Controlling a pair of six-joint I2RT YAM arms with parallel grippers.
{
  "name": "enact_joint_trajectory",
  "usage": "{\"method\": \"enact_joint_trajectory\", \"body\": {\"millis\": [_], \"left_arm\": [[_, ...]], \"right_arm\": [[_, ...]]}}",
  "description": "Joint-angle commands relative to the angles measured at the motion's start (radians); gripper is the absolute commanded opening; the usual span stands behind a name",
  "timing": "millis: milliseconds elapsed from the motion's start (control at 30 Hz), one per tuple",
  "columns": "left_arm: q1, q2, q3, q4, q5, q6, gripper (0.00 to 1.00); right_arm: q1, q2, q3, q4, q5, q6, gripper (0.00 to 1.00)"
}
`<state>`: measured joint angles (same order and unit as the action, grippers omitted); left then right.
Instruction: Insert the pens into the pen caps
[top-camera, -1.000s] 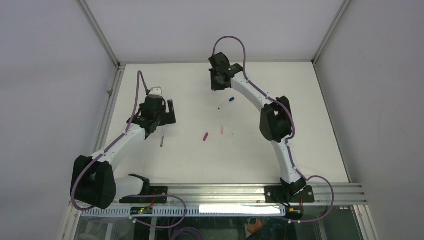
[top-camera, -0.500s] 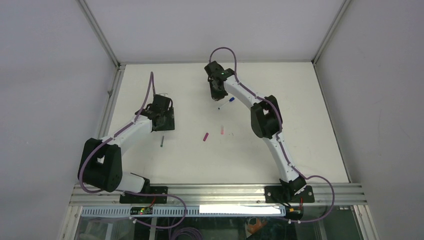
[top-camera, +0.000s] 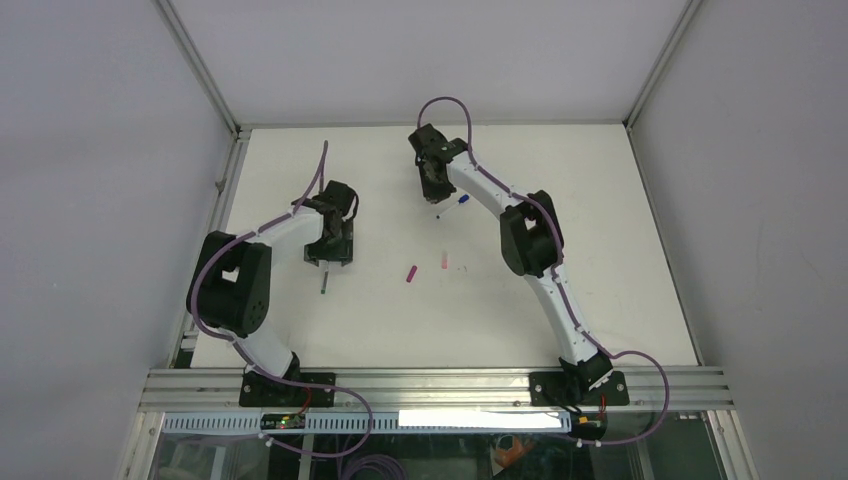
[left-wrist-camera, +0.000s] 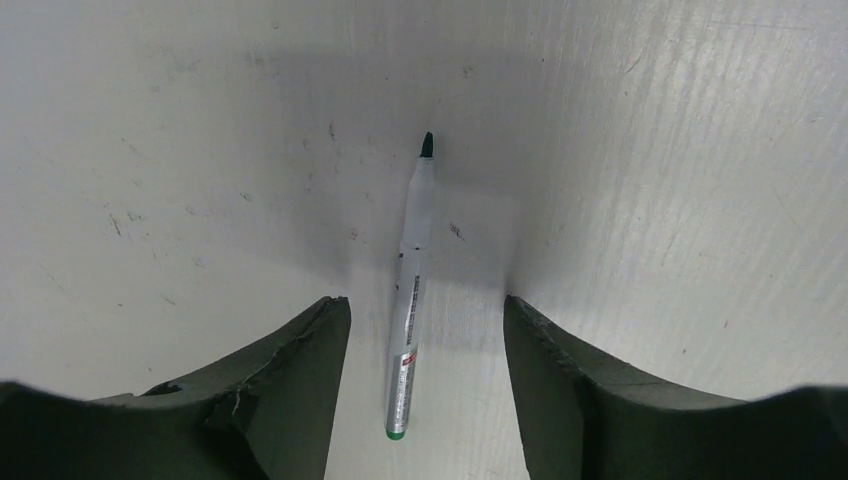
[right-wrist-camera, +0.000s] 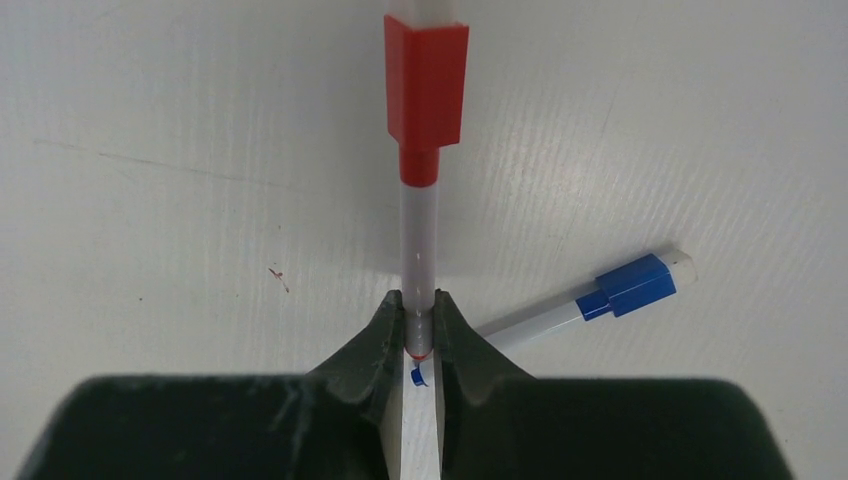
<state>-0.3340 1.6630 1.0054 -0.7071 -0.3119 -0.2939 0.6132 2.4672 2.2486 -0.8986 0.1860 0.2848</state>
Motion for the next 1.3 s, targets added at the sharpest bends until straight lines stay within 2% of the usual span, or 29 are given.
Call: {"method": "enact_joint_trajectory", "body": {"millis": [0, 67, 133, 200, 267, 433, 567, 767, 867, 1067, 1200, 1267], "left_arm": [[0.011, 0.021, 0.067, -0.034, -0.010, 0.032, 0.58], [0.027, 0.032, 0.077, -0.029, 0.015, 0.039, 0.50], [0.033, 0.040, 0.079, -0.025, 0.029, 0.039, 0.34], [0.034, 0.047, 0.078, -0.025, 0.033, 0.042, 0.29], [0.035, 0.053, 0.077, -0.022, 0.036, 0.042, 0.17], [0.044, 0.083, 0.075, -0.001, 0.047, 0.052, 0.00], [0.052, 0.098, 0.078, 0.043, 0.091, 0.076, 0.00], [0.055, -0.010, 0.074, 0.219, 0.355, 0.064, 0.00], [0.055, -0.067, 0.086, 0.280, 0.422, 0.058, 0.00], [0.053, -0.203, 0.082, 0.406, 0.522, 0.038, 0.00], [0.052, -0.187, 0.129, 0.343, 0.549, 0.062, 0.01], [0.045, -0.167, 0.124, 0.335, 0.558, 0.079, 0.37]], "right_arm": [[0.007, -0.022, -0.012, 0.014, -0.013, -0.016, 0.14], [0.006, -0.035, -0.036, 0.024, -0.018, -0.016, 0.21], [0.006, -0.049, -0.058, 0.031, -0.016, -0.019, 0.28], [0.005, -0.064, -0.077, 0.034, -0.006, -0.022, 0.36], [0.002, -0.082, -0.089, 0.038, -0.003, -0.025, 0.43], [-0.010, -0.165, -0.134, 0.055, 0.011, -0.018, 0.46], [-0.021, -0.334, -0.315, 0.196, 0.019, -0.011, 0.47], [-0.023, -0.545, -0.573, 0.385, 0.021, 0.003, 0.50], [-0.023, -0.642, -0.719, 0.524, -0.043, 0.023, 0.50], [-0.019, -0.734, -0.971, 0.771, -0.266, 0.107, 0.52], [-0.015, -0.737, -1.007, 0.796, -0.299, 0.124, 0.52], [-0.016, -0.750, -1.014, 0.799, -0.300, 0.123, 0.52]]}}
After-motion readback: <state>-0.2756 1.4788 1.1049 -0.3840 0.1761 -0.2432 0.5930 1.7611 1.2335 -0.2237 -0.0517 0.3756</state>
